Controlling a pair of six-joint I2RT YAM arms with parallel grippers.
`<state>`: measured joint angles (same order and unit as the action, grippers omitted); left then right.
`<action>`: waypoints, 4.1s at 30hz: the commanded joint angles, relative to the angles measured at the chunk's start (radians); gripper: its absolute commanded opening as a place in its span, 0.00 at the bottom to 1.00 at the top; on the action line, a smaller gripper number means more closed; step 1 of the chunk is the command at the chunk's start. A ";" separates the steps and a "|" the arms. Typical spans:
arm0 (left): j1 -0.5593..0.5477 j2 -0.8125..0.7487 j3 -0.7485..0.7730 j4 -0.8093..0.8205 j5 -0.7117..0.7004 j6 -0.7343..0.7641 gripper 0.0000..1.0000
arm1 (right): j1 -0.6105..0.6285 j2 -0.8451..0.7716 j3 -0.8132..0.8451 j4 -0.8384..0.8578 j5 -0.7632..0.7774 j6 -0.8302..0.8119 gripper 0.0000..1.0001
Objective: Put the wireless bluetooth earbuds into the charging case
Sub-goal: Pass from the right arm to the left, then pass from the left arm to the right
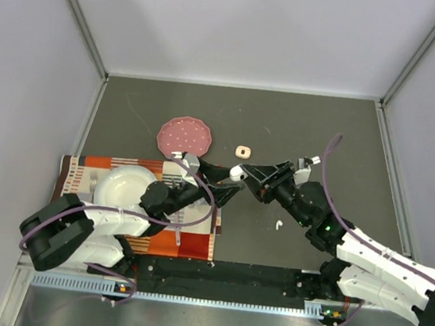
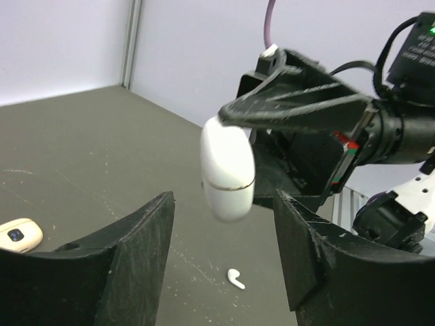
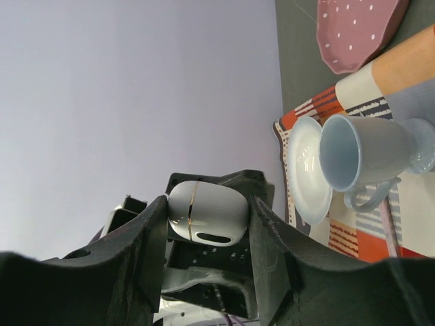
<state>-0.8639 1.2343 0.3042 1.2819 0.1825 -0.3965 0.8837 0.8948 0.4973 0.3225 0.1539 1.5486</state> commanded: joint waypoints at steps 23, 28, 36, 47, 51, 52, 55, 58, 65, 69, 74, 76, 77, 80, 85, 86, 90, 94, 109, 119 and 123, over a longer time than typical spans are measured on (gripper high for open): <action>-0.047 0.103 0.069 0.356 -0.040 -0.001 0.56 | 0.011 -0.092 -0.029 -0.016 0.055 0.016 0.00; -0.047 0.088 0.055 0.352 -0.034 0.005 0.57 | 0.009 -0.092 -0.034 -0.025 0.067 0.015 0.00; -0.047 0.028 0.050 0.296 -0.028 0.022 0.58 | 0.009 -0.086 -0.028 -0.028 0.072 0.010 0.00; -0.049 0.105 0.076 0.358 -0.043 0.004 0.55 | 0.009 -0.057 -0.014 0.023 0.024 0.004 0.00; -0.047 0.148 0.102 0.387 -0.038 -0.011 0.53 | 0.009 -0.054 -0.017 0.023 0.018 0.008 0.00; -0.049 0.157 0.102 0.387 -0.035 -0.013 0.52 | 0.009 -0.056 -0.019 0.024 0.021 0.010 0.00; -0.049 0.162 0.102 0.387 -0.049 -0.015 0.49 | 0.009 -0.063 -0.019 0.013 0.026 0.008 0.00; -0.050 0.160 0.099 0.387 -0.057 -0.010 0.49 | 0.009 -0.065 -0.023 0.010 0.030 0.010 0.00; -0.052 0.159 0.096 0.387 -0.077 -0.007 0.39 | 0.009 -0.060 -0.023 0.018 0.026 0.011 0.00; -0.053 0.159 0.096 0.387 -0.084 -0.008 0.33 | 0.009 -0.054 -0.025 0.021 0.019 0.013 0.00; -0.057 0.156 0.095 0.389 -0.095 -0.008 0.33 | 0.009 -0.046 -0.028 0.026 0.006 0.015 0.00; -0.055 0.152 0.095 0.387 -0.095 -0.008 0.38 | 0.009 -0.042 -0.029 0.027 -0.001 0.016 0.00; -0.057 0.152 0.095 0.387 -0.097 -0.008 0.41 | 0.009 -0.039 -0.031 0.026 -0.001 0.018 0.00; -0.057 0.146 0.093 0.389 -0.100 -0.007 0.41 | 0.011 -0.039 -0.036 0.030 -0.002 0.021 0.00; -0.057 0.142 0.088 0.387 -0.101 -0.002 0.32 | 0.009 -0.040 -0.036 0.033 -0.002 0.024 0.00; -0.058 0.143 0.088 0.387 -0.101 -0.002 0.30 | 0.009 -0.040 -0.036 0.032 -0.002 0.024 0.00; -0.057 0.139 0.088 0.387 -0.094 -0.001 0.24 | 0.009 -0.039 -0.040 0.027 -0.004 0.025 0.00; -0.058 0.133 0.088 0.387 -0.068 0.008 0.13 | 0.009 -0.040 -0.043 0.024 -0.008 0.022 0.00; -0.055 -0.039 0.062 0.149 0.101 0.157 0.00 | 0.006 -0.138 0.069 -0.204 0.007 -0.171 0.77; -0.053 -0.147 0.081 -0.102 0.152 0.246 0.00 | 0.005 -0.112 0.141 -0.204 -0.151 -0.268 0.73; -0.053 -0.180 0.092 -0.203 0.152 0.275 0.00 | 0.004 -0.112 0.155 -0.209 -0.180 -0.297 0.75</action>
<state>-0.9184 1.0893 0.3698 1.1736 0.3267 -0.1776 0.8848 0.7868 0.5919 0.1032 0.0605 1.3251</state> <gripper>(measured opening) 0.339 0.743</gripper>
